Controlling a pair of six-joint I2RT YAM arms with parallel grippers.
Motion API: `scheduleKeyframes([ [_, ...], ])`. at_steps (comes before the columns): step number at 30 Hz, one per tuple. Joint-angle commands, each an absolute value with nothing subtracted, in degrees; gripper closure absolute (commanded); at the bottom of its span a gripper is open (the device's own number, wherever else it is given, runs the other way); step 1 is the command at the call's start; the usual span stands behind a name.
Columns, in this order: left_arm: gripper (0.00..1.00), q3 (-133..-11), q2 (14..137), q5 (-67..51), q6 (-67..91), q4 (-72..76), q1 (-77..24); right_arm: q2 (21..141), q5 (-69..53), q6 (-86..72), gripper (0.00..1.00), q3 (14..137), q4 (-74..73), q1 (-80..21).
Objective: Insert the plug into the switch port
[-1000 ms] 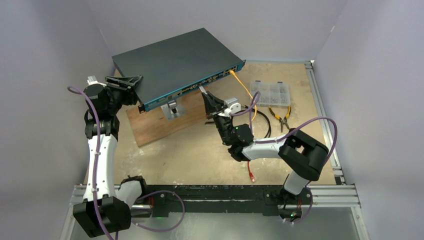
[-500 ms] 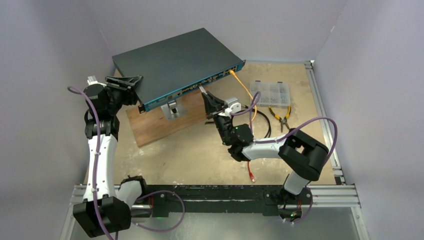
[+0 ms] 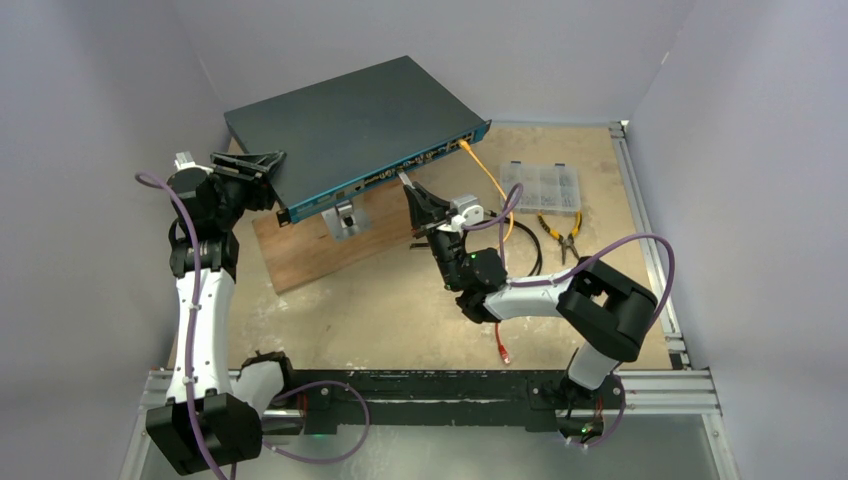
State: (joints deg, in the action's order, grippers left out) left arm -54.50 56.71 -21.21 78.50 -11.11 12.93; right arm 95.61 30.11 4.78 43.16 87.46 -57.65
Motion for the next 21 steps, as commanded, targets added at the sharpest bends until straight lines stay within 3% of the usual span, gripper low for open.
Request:
scheduleKeyframes([
  [1,1.00,-53.93,56.60,-26.51,77.56,-10.11,10.17,93.78,31.65,3.70,1.00,43.70,88.66,-57.44],
  [21,1.00,-53.84,56.43,-26.53,77.37,-10.11,10.13,91.54,31.17,5.66,1.00,43.56,83.78,-57.47],
])
